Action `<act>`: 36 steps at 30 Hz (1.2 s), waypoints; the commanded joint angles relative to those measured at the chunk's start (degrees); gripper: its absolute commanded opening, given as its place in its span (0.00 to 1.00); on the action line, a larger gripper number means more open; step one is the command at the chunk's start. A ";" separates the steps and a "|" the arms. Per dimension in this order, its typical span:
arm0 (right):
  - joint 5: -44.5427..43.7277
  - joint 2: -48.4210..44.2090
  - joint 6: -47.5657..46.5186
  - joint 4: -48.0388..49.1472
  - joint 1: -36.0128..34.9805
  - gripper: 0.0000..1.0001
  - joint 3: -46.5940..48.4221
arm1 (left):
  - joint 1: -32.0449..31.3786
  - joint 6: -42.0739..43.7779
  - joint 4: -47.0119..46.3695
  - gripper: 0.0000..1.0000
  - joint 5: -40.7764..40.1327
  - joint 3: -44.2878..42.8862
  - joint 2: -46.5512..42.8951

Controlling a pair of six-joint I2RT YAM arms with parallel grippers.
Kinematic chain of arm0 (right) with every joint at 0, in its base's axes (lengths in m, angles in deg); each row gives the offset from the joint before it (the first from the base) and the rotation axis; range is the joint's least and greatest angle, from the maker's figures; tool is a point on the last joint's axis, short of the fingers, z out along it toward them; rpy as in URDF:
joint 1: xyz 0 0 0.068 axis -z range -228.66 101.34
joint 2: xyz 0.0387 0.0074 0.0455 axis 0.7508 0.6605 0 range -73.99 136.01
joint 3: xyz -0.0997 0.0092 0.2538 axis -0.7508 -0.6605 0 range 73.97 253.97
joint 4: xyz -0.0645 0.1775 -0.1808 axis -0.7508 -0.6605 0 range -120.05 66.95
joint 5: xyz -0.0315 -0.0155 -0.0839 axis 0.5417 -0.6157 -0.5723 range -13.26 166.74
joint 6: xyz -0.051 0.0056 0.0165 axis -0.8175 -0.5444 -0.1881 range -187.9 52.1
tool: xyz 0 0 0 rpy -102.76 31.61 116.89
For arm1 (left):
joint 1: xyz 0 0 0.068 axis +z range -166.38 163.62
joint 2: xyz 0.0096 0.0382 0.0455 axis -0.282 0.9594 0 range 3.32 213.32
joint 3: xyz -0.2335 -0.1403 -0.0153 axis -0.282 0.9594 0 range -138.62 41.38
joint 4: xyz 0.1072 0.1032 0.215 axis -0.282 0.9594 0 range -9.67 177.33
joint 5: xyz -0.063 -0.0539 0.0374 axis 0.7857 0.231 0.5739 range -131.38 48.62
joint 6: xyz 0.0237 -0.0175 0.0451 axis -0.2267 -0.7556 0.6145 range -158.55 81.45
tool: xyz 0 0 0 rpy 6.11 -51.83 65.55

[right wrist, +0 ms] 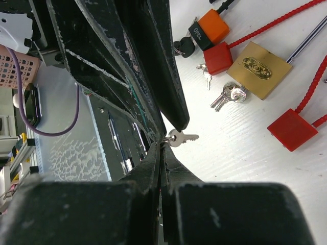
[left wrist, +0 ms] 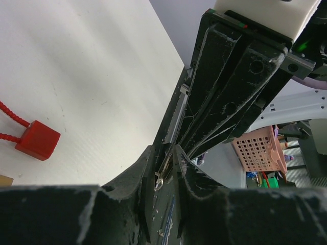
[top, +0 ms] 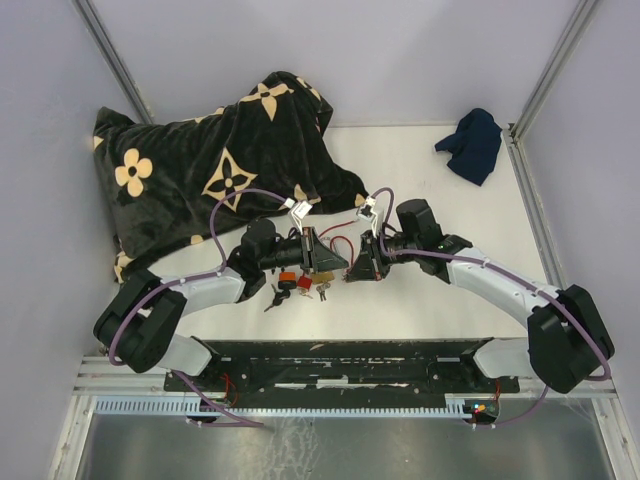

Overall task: Unlock with the key
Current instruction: Adjust the key.

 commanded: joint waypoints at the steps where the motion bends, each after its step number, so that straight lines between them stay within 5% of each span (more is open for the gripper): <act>1: 1.95 0.57 0.09 2.81 0.34 0.02 2.79 | 0.03 -1.67 -4.51 0.25 1.90 -0.15 0.03; 19: 0.56 -0.15 2.63 5.91 0.32 0.02 3.18 | 0.11 -2.43 -5.02 0.03 0.67 1.18 -3.41; 27: -8.15 -7.51 5.51 11.89 0.34 0.30 0.33 | 0.09 -5.94 -13.82 0.03 -13.15 6.42 -10.37; 36: -16.34 -14.63 22.18 35.19 0.25 0.44 -8.68 | 0.11 -7.94 -29.72 0.03 -19.86 7.98 -11.13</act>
